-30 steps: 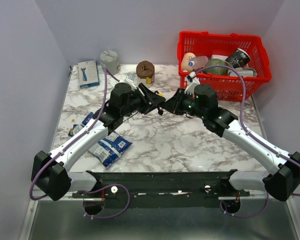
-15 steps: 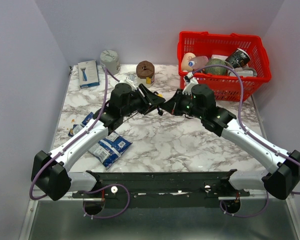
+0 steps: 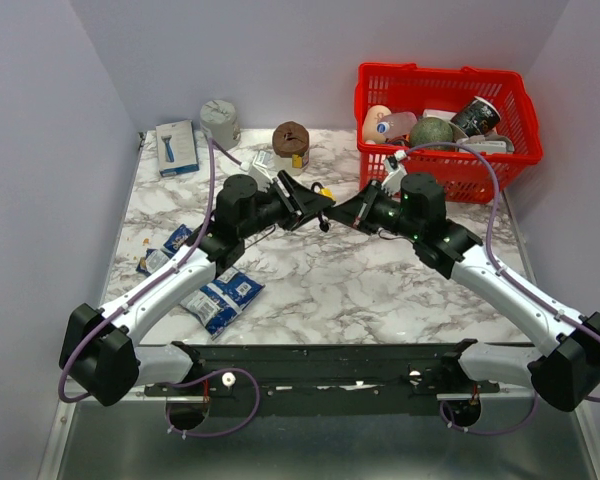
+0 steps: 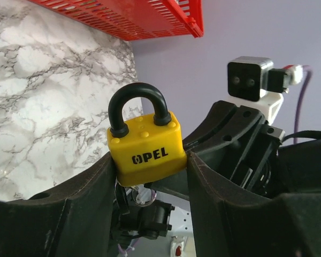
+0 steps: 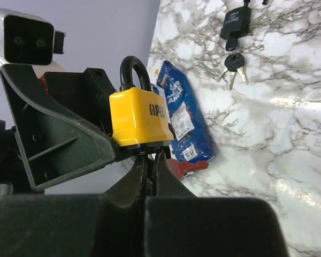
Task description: Unlock with the key
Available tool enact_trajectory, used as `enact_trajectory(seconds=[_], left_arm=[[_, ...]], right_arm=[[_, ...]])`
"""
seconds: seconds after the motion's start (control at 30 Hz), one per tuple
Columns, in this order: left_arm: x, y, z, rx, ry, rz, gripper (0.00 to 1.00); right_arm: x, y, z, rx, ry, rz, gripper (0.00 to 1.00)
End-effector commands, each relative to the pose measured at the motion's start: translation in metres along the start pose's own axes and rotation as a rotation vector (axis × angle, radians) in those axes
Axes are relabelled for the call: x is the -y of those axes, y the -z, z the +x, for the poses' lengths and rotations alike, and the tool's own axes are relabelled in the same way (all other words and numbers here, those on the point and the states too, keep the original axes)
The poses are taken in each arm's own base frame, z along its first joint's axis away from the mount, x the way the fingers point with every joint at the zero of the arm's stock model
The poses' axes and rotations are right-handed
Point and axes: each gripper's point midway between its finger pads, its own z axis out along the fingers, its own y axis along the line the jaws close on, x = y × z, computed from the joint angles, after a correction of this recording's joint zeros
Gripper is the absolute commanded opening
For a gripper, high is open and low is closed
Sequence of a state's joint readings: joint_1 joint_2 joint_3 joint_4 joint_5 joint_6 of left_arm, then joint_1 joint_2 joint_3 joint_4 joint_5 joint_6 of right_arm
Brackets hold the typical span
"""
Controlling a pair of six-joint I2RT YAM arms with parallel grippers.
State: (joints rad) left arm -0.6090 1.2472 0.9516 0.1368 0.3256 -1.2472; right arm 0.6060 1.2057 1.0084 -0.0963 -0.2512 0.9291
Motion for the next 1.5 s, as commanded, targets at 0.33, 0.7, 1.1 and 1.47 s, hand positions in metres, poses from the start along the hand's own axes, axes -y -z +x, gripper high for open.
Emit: enact_trajectory(seconds=[0.33, 0.7, 1.1, 1.47], left_arm=[[0.109, 0.049, 0.032, -0.155, -0.144, 0.429, 0.00], [0.104, 0.044, 0.018, -0.069, -0.139, 0.397, 0.66], [0.068, 0.043, -0.012, 0.016, -0.131, 0.220, 0.92], [0.071, 0.024, -0.023, 0.004, -0.110, 0.218, 0.92]], right_arm=[[-0.020, 0.002, -0.028, 0.075, -0.104, -0.165, 0.01], [-0.043, 0.016, -0.026, 0.062, -0.006, -0.273, 0.01], [-0.058, 0.030, -0.026, 0.065, 0.032, -0.326, 0.01], [-0.065, 0.039, -0.018, 0.023, 0.040, -0.369, 0.01]])
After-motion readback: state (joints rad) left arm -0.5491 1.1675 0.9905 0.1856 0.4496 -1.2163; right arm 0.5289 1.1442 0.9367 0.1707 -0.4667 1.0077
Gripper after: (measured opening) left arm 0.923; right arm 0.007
